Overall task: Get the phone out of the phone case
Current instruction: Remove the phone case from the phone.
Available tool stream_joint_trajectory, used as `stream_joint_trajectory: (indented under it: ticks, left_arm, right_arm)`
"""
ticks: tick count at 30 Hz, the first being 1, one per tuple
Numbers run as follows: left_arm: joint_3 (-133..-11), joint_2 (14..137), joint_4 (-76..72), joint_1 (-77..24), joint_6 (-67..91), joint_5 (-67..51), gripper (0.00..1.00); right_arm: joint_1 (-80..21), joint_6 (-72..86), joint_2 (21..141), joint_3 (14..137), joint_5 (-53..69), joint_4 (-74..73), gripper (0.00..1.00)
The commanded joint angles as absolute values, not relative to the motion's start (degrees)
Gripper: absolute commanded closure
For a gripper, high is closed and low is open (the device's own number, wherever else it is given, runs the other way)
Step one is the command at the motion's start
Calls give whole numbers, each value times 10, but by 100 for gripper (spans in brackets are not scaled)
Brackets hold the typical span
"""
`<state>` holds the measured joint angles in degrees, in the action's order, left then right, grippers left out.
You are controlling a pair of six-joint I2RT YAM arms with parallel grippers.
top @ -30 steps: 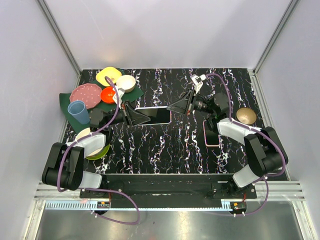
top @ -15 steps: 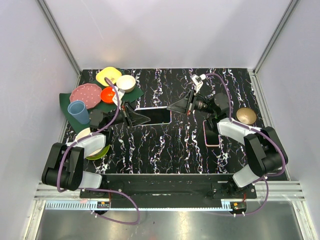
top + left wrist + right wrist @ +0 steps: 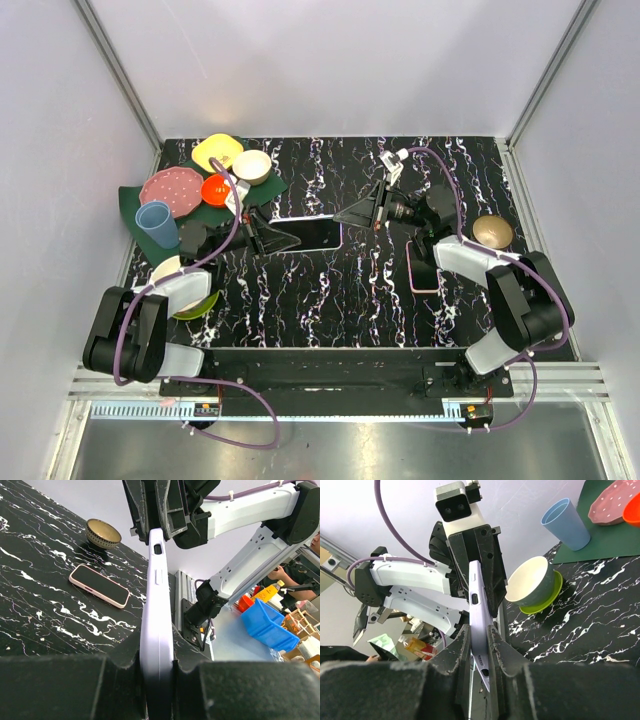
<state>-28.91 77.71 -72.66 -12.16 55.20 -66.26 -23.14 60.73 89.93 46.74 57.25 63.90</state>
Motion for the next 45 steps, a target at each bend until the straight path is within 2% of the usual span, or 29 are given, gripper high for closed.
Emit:
stream_joint_trajectory:
  ticks: [1,45]
  left_arm:
    - [-286,749,-920,-125,510,-666,100]
    - [-262,704,-926,-147,434,-709,100]
  right_arm:
    - [-234,633,904,492,575,643,83]
    - [-233,729,933,509,591,661,77]
